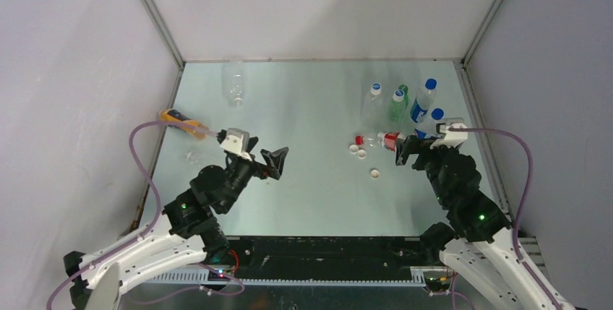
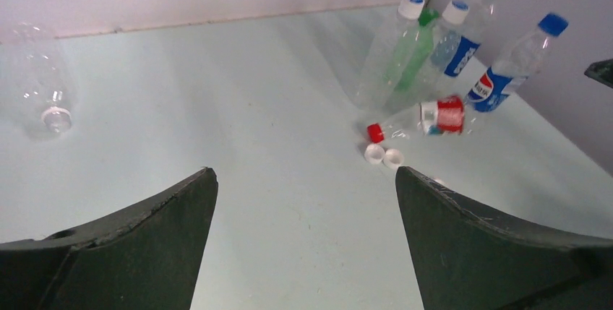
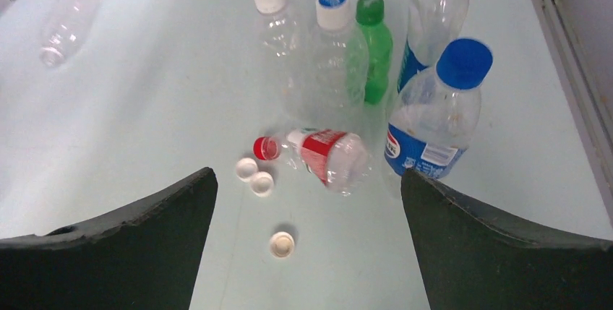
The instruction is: Screw on the bottle caps
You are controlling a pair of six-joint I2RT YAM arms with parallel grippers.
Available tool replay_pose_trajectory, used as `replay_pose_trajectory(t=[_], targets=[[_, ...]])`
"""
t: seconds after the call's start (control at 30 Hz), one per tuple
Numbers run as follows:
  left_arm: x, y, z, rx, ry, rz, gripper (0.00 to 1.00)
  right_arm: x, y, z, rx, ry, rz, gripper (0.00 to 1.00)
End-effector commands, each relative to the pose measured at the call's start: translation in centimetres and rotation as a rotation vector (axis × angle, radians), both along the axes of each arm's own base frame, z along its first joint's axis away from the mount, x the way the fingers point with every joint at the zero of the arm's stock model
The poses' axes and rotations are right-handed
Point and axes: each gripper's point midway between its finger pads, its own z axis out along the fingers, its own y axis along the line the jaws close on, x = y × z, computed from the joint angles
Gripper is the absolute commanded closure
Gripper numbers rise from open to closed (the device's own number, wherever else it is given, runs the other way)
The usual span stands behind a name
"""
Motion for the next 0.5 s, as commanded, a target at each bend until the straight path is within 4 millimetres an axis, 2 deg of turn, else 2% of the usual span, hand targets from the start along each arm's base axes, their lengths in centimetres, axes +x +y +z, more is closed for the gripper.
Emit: replay_pose_trajectory(t=[0.0,0.07,0.2,0.33,0.47], targets=[[0.3,1.6,3.0,-0.027,-0.051,0.062,0.00,-1.2,1.2,1.5,-0.019,-0.020,0.118,0.01],[0.2,1.2,2.8,-0.038,-0.034,0.052,0.00,-1.5,2.5,1.3,-0.037,-0.011,0.205,0.01],[0.2,0.4,2.3,-0.056,-0.001,0.030,0.00,-1.2,3.9,-1.0,-0.097,0.105,0.278,0.01],[0.1,0.1,1.6,-0.051,0.029,0.022,0.00,-0.6,3.5,-3.1,-0.185,0.223,0.255,0.01],[0.5,0.9,1.2,-0.048,0.054,0.057,0.00,-0.4,3.2,-2.7,-0.159,0.266,0.201,0.01]])
